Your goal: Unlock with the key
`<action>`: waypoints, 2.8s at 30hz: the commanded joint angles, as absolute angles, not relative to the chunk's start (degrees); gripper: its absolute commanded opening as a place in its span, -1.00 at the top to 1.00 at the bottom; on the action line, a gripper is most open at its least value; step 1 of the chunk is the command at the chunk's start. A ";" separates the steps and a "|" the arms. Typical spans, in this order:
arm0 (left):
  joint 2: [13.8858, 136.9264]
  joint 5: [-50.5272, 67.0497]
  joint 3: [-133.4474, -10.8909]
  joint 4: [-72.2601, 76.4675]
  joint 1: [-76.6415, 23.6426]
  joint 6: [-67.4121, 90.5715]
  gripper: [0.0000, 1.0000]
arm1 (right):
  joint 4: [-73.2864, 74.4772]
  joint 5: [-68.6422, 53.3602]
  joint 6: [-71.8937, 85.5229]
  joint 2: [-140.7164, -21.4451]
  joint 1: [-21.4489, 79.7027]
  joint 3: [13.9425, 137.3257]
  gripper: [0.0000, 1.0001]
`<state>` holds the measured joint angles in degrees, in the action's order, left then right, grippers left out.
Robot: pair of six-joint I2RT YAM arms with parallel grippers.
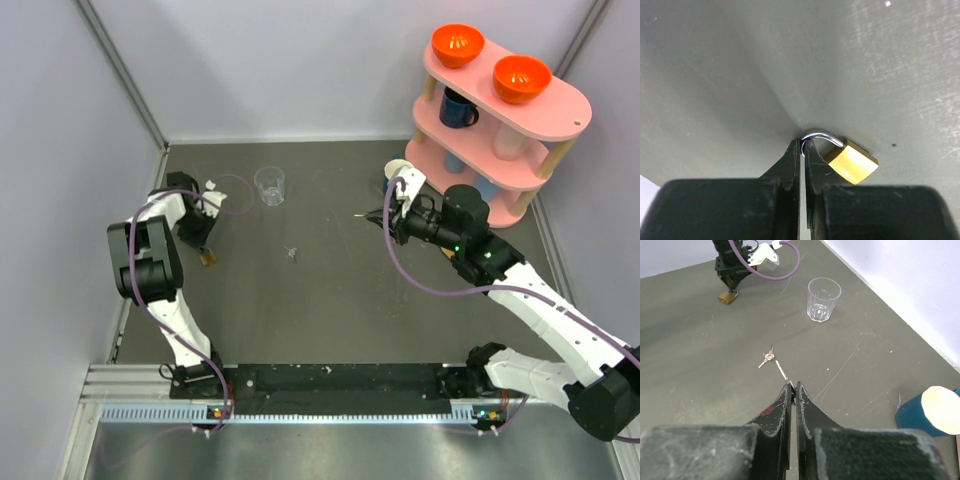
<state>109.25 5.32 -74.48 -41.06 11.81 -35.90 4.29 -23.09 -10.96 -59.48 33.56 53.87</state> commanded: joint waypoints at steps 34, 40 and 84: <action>92.83 15.38 -67.86 -28.83 -9.14 -4.66 1.00 | 2.90 -21.27 -13.01 -60.91 32.78 53.88 1.00; 89.74 15.21 -65.04 -26.29 -9.14 -5.18 1.00 | 2.90 -21.27 -12.92 -60.82 32.78 53.88 1.00; 80.16 12.57 -53.79 -17.05 -9.40 -11.60 0.42 | 2.99 -21.01 -13.27 -61.00 32.70 53.70 1.00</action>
